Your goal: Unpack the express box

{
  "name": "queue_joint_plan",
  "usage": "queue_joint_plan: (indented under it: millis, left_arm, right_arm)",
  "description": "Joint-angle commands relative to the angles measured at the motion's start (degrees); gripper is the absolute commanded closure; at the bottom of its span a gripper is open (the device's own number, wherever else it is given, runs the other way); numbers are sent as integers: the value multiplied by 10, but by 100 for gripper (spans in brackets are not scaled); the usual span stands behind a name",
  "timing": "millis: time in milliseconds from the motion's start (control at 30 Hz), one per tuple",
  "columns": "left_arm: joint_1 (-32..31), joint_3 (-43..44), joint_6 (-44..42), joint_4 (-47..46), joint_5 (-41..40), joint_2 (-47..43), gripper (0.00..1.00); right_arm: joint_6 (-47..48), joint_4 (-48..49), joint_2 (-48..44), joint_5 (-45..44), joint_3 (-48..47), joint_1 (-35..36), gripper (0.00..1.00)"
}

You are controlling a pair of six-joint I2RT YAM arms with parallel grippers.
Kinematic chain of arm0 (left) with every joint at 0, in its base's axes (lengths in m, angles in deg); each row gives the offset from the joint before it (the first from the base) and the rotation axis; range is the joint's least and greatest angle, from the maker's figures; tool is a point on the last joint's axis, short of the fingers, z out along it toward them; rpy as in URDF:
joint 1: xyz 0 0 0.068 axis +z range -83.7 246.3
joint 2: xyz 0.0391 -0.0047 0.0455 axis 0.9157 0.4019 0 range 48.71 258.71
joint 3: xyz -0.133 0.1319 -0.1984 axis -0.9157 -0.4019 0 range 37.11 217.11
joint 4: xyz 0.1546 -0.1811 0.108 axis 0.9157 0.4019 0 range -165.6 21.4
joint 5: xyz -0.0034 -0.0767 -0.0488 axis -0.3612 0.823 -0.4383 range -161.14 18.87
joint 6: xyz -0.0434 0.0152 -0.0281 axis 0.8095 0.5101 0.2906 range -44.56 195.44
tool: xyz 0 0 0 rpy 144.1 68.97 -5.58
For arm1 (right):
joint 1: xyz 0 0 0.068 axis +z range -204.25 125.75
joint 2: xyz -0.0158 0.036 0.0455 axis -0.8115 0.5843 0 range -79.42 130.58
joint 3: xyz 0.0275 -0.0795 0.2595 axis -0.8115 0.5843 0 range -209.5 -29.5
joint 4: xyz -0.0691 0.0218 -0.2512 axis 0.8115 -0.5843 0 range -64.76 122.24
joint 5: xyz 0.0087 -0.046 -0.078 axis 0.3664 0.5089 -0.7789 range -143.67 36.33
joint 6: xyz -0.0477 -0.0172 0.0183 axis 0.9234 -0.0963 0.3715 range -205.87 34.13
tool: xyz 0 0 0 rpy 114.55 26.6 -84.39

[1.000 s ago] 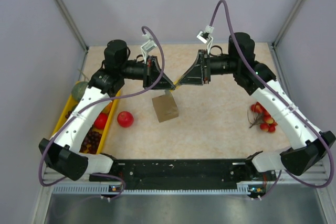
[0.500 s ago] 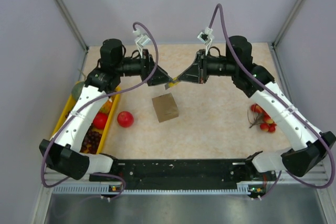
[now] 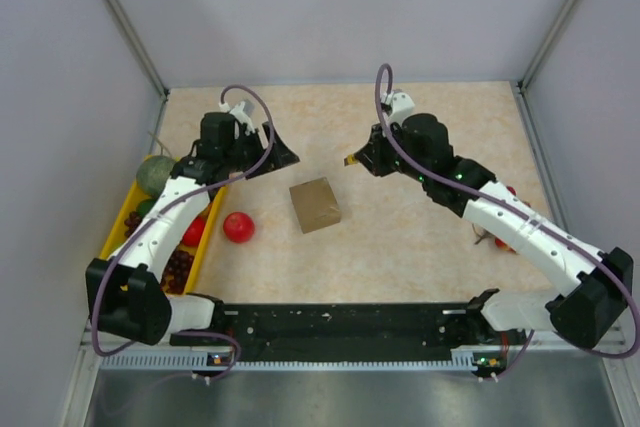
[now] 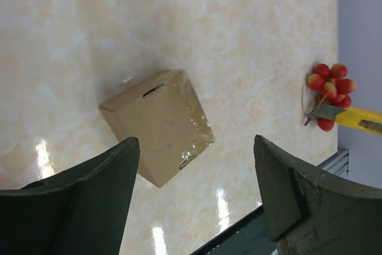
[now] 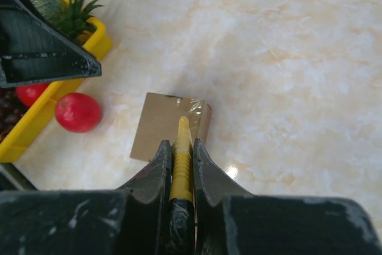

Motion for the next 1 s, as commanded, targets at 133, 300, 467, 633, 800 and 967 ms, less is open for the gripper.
queue_joint_plan:
  millis: [133, 300, 467, 633, 800, 967]
  left_arm:
    - [-15, -51, 48, -20, -71, 60, 19]
    - [-15, -73, 55, -46, -10, 107, 21]
    - [-15, -62, 82, -58, 35, 176, 21]
    - [-15, -63, 98, -68, 65, 226, 20]
    - [-15, -60, 94, -53, 86, 254, 24]
    - [-14, -43, 61, -15, 68, 265, 33]
  right_arm:
    - [-40, 75, 39, -109, 25, 12, 100]
    - [-56, 112, 56, -95, 48, 17, 100]
    - [-77, 165, 66, -74, 80, 19, 100]
    - [-82, 186, 88, -60, 87, 20, 100]
    - [-83, 193, 112, -62, 91, 21, 100]
    - [-80, 194, 128, -69, 92, 22, 100]
